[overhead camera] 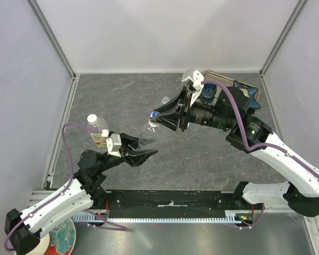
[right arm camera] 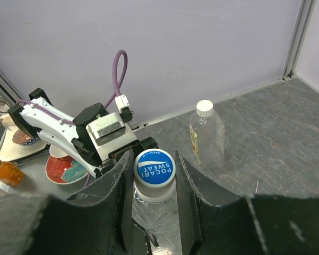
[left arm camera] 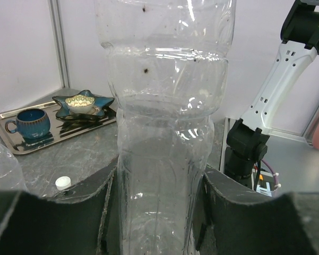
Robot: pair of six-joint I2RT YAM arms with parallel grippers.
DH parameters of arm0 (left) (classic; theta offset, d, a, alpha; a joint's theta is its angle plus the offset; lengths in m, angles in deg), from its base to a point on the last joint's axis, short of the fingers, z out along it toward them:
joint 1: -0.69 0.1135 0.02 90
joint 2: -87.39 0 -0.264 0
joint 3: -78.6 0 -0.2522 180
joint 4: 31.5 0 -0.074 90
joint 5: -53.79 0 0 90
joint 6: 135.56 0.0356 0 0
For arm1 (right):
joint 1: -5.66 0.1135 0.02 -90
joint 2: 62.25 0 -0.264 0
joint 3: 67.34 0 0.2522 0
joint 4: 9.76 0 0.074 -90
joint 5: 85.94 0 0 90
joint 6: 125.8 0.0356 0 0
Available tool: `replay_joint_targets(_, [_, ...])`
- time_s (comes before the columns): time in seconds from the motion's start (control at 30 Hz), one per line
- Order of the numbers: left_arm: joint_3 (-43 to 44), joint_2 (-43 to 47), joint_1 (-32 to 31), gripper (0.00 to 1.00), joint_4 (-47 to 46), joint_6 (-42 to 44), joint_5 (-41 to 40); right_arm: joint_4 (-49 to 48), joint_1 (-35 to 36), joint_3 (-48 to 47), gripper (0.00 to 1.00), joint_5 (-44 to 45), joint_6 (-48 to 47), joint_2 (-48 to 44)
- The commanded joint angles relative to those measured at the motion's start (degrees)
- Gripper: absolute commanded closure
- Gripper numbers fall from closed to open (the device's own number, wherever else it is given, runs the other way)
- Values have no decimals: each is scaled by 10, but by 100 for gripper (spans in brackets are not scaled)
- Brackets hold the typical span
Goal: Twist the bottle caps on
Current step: Screw the bottle cap onto the plastic bottle.
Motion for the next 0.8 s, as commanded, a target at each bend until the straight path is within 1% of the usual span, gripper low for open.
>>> replay_joint_targets(0.0, [25, 4, 13, 85, -23, -36, -55, 11, 3, -13, 80, -43, -4, -12])
replay_joint_targets(0.13, [24, 6, 14, 85, -23, -36, -57, 42, 3, -34, 80, -53, -15, -8])
replay_joint_targets(0.2, [23, 7, 16, 85, -23, -38, -60, 47, 3, -33, 80, -65, -16, -6])
replay_joint_targets(0.33, [22, 7, 17, 85, -20, -40, -61, 52, 3, -21, 80, -63, -12, -5])
replay_joint_targets(0.47, [23, 7, 17, 85, -22, -39, -59, 19, 3, 3, 80, -58, 6, 0])
replay_joint_targets(0.6, [24, 6, 17, 85, -21, -39, -62, -42, 3, 41, 80, -43, 29, 5])
replay_joint_targets(0.77, [25, 6, 18, 85, -20, -39, -65, -62, 3, 67, 80, -40, 35, 19])
